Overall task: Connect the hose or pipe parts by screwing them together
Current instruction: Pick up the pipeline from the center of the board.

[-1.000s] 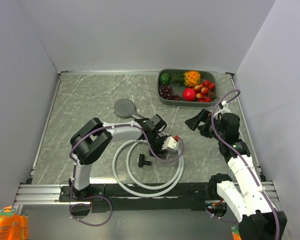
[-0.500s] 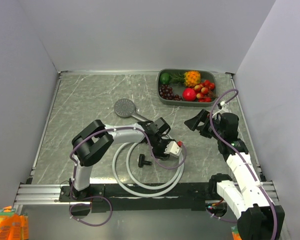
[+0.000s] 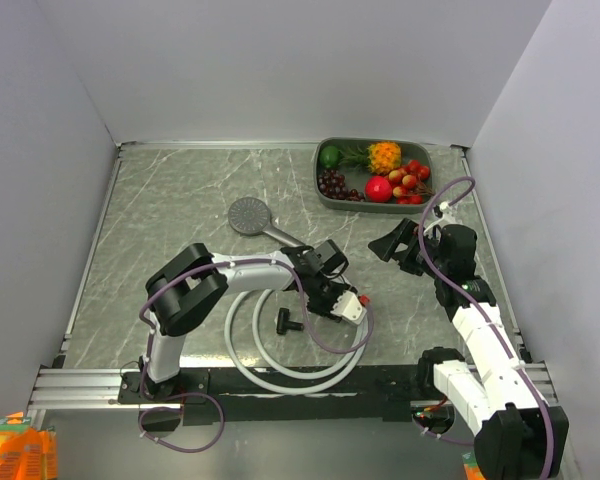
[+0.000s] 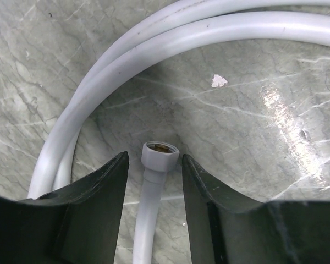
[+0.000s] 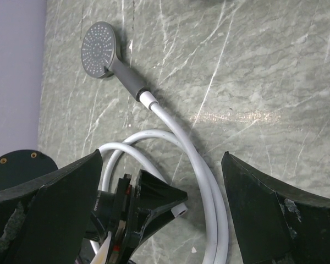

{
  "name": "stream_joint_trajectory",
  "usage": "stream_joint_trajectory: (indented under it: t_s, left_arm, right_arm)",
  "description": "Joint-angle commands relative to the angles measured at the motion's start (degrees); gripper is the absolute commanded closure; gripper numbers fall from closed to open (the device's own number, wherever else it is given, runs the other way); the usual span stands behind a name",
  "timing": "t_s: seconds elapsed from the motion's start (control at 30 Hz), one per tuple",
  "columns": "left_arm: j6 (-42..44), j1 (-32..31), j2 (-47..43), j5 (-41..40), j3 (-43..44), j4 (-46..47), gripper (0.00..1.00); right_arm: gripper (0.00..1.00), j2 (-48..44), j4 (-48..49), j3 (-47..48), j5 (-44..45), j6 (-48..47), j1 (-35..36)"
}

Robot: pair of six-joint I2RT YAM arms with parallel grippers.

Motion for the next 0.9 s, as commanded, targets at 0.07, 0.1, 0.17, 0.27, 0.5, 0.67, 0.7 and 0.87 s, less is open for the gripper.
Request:
stream_joint_trajectory:
  t_s: [0.07, 0.1, 0.17, 0.27, 0.5, 0.67, 0.7, 0.87]
  left_arm:
    - [4.36, -1.09, 1.44, -3.37, -0.90, -2.44, 0.52]
    - [4.71, -1.09, 1.35, -3.81, -0.98, -2.61, 0.51]
    - [5.24, -1.09, 1.27, -4.16, -1.16, -3.31, 0.51]
    - [6.21, -1.09, 1.35, -4.69, -0.99, -4.28, 0.50]
    - [6.30, -1.18, 1.35, -4.69, -1.16, -5.16, 0.57]
    - [5.95, -1.09, 1.70, -4.17, -1.16, -5.08, 0.70]
    - [5.94, -1.09, 1.62, -3.82, -1.42, -4.73, 0.70]
    - [5.42, -1.09, 1.97, -2.85, -1.07, -4.81, 0.72]
  right_arm:
    - [0.03, 0.17, 2.63, 0.12, -1.42, -0.54, -0.68]
    - [0.03, 0.26, 2.71, 0.21, -1.59, -0.45, -0.77]
    - [0.03, 0.17, 2.71, 0.21, -1.68, -0.28, -0.77]
    - [0.03, 0.09, 2.80, 0.30, -1.95, -0.10, -0.77]
    - [0.03, 0.09, 2.54, 0.38, -1.95, -0.10, -0.85]
    - [0.03, -0.27, 2.18, 0.30, -1.86, -0.19, -0.94]
    - [0.03, -0.18, 2.27, 0.21, -1.86, -0.19, -1.03]
    - [0.03, 0.08, 2.10, 0.12, -2.04, -0.28, -1.21]
